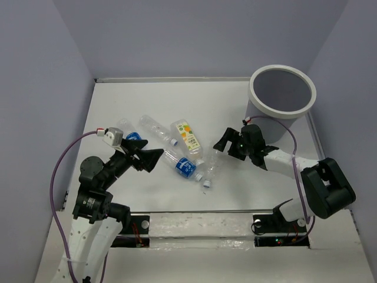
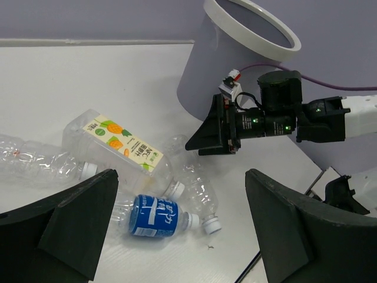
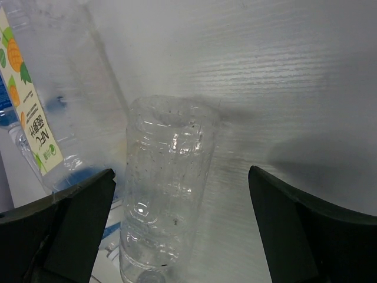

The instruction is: Put the plastic bottles in the bin

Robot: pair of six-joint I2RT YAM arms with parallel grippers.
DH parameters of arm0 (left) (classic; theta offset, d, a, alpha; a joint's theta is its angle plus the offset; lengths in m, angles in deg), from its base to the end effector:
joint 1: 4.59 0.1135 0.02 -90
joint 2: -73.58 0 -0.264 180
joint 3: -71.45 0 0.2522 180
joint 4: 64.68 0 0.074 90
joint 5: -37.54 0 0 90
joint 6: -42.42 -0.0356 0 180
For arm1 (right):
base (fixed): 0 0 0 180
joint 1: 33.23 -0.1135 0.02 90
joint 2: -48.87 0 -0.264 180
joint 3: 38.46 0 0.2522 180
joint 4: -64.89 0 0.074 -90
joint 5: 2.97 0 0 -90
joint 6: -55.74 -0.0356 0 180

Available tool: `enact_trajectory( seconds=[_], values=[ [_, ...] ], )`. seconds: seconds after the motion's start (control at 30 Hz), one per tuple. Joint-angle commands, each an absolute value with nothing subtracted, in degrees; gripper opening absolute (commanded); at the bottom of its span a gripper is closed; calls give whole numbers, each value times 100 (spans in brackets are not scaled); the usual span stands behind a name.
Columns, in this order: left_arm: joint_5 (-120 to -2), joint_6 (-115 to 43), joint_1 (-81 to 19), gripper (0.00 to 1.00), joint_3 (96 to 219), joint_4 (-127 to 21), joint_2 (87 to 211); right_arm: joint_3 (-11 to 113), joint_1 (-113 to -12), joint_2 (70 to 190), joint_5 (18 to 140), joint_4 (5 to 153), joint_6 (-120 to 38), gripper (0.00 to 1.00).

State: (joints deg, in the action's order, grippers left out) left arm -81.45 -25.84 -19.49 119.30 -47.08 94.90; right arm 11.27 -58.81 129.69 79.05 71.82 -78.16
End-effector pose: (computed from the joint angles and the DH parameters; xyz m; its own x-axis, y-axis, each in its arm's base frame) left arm 0.0957 -0.0433 0.3385 -0.1153 -0.3046 -0.9455 0.6943 0.6560 -0.2960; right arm 0.2504 0.1253 0.1766 -0.7652 0.3950 -0.5084 0.0060 0.7940 0.6079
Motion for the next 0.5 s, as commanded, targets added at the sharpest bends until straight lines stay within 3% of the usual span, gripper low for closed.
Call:
enact_trajectory(
  seconds=[0.0,0.2,0.4,0.47],
  values=[
    [-8217,-2552,-1918,99,11870,-4951,9599,1345,-5898,13245,7649,6600,-7750,100],
    [-8173,-2543,-1918,99,11879,-4934,9705,1573,-5951,13746,7543,6415,-7820,93],
    [-8155,-2552,-1901,99,11870,-4925,9749,1644,-5951,14089,7605,6125,-7934,77],
    [-8129,-2552,-1892,99,11879,-4907,9749,1635,-5951,14107,7710,6098,-7917,67]
  ],
)
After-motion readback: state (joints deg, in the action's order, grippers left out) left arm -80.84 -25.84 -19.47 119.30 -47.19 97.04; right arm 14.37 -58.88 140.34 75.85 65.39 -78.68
